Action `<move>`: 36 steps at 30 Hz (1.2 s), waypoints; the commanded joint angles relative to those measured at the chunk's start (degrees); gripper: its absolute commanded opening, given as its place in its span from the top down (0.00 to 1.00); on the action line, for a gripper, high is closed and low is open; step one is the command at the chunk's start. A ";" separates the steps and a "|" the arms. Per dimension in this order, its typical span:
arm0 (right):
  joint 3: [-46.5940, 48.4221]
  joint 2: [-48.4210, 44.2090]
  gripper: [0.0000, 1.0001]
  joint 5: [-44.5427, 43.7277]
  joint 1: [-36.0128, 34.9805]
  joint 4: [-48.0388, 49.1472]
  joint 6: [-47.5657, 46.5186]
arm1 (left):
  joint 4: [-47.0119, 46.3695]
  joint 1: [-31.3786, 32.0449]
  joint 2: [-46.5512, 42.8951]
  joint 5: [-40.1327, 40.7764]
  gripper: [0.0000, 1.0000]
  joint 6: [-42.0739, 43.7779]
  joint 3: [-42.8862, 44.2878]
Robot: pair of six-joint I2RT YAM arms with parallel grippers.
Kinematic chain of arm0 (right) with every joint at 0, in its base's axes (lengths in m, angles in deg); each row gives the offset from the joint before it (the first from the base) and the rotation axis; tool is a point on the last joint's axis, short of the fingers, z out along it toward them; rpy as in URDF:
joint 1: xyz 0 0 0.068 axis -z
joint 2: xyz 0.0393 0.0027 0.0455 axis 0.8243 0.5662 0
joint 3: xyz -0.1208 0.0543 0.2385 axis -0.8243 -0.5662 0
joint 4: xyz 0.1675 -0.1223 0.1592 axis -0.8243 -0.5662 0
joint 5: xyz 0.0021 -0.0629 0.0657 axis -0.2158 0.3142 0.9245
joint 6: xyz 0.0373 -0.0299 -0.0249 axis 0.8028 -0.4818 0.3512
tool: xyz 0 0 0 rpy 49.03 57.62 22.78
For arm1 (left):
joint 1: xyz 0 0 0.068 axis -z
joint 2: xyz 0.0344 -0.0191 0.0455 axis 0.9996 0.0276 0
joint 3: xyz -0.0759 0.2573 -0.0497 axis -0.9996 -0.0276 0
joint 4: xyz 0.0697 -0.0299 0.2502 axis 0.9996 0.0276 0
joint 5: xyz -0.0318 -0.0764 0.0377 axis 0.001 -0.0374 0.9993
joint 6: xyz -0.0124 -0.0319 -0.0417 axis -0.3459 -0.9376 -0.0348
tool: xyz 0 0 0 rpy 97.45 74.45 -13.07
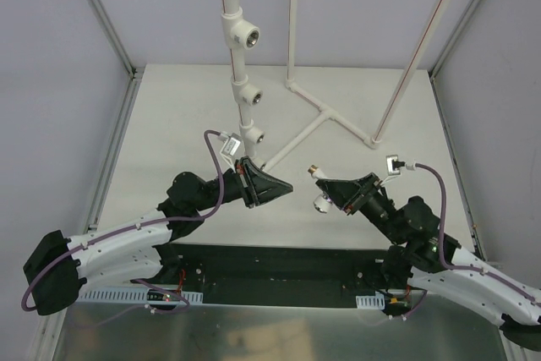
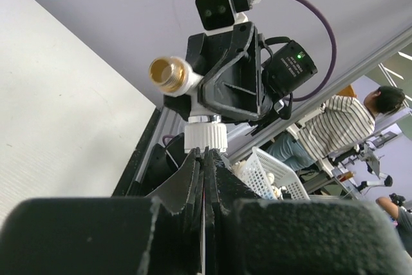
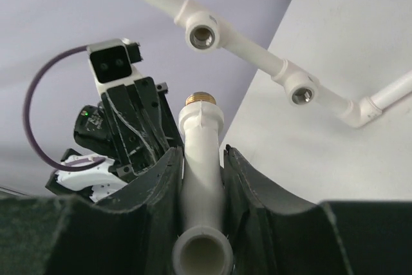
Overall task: Install the water faucets
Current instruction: Adjust the water faucet.
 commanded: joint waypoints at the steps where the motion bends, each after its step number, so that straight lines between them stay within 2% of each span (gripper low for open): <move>1: 0.74 -0.29 1.00 -0.15 -0.03 7.52 -0.85 | -1.88 0.44 1.42 -1.88 1.00 -0.55 2.58; 9: 5.24 9.38 1.00 18.57 -0.20 6.20 -2.70 | -3.37 0.36 4.33 -3.20 1.00 -0.37 5.13; 12: 4.62 10.17 1.00 22.88 -0.11 8.13 -2.35 | -3.11 0.36 4.33 -3.12 1.00 -0.02 5.57; 16: 4.10 9.21 1.00 24.21 -0.20 7.43 -2.35 | -3.11 0.36 3.89 -2.77 1.00 0.24 5.23; 20: 3.39 6.67 1.00 20.89 -0.20 5.42 -3.05 | -2.67 0.36 3.54 -2.76 1.00 0.15 4.96; 26: 2.60 0.08 1.00 4.99 -0.20 0.58 -3.14 | -1.79 0.44 1.96 -2.59 1.00 0.15 4.35; 29: 0.93 -2.83 1.00 0.85 -0.11 2.85 -2.87 | -1.70 0.36 1.69 -2.85 1.00 0.07 4.08; 36: 2.51 -0.12 1.00 4.43 -0.20 5.32 -3.75 | -3.19 0.36 4.24 -4.87 1.00 -1.42 4.78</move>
